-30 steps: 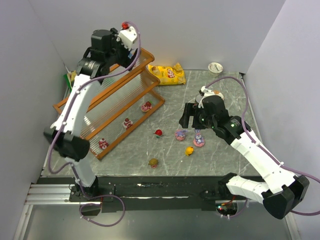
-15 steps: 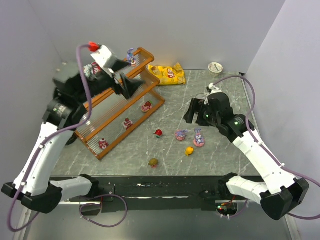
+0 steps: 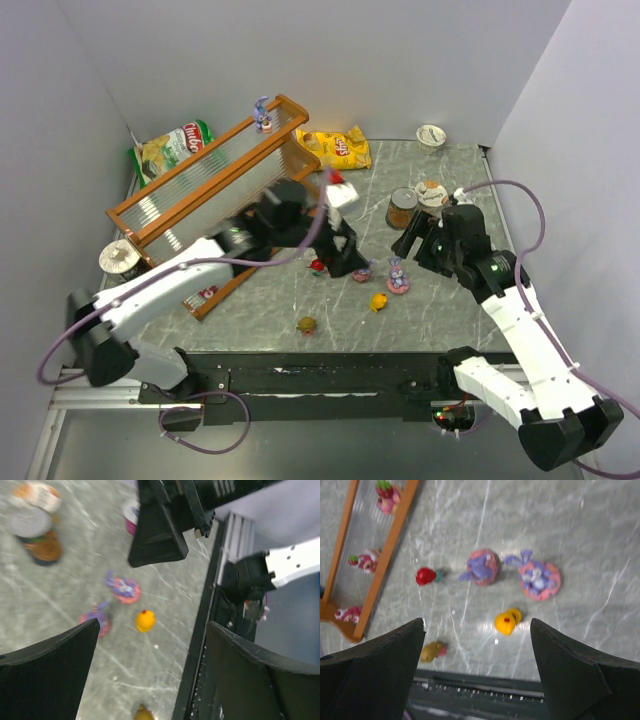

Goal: Place and organize the plastic toys onto the shelf

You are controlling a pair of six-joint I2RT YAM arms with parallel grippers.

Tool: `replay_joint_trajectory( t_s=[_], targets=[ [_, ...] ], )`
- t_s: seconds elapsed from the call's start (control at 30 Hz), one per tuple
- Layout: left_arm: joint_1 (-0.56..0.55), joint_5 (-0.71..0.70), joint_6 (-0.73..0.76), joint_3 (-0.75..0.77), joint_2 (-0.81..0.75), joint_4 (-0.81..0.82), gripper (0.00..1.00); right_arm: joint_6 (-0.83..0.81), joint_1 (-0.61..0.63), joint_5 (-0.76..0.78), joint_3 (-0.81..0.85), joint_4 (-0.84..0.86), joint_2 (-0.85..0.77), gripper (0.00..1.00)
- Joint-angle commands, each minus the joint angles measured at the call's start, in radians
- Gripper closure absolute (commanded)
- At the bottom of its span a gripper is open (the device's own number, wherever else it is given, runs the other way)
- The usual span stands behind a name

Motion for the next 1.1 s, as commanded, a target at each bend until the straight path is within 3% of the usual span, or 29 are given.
replay_joint_trajectory(
  t_s=[0.0, 0.13, 0.47, 0.9, 1.07],
  targets=[
    [-0.080, -0.098, 0.046, 0.018, 0.134, 0.050, 0.11, 0.074, -0.010, -0.043, -0.045, -0.047, -0.062, 0.07],
    [-0.095, -0.123, 0.057, 0.015, 0.279, 0.076, 0.19, 0.077, -0.015, -0.009, -0.049, -0.076, -0.113, 0.07],
    [-0.095, -0.166, 0.141, 0.080, 0.448, 0.109, 0.43, 0.066, -0.022, -0.004, -0.070, -0.081, -0.205, 0.06],
    [-0.082, -0.282, 0.161, 0.090, 0.542, 0.150, 0.49, 0.032, -0.025, 0.057, -0.047, -0.122, -0.217, 0.05],
    [-0.063, -0.252, 0.154, 0.102, 0.545, 0.144, 0.55, 0.029, -0.027, 0.062, -0.047, -0.125, -0.220, 0.05]
  ],
)
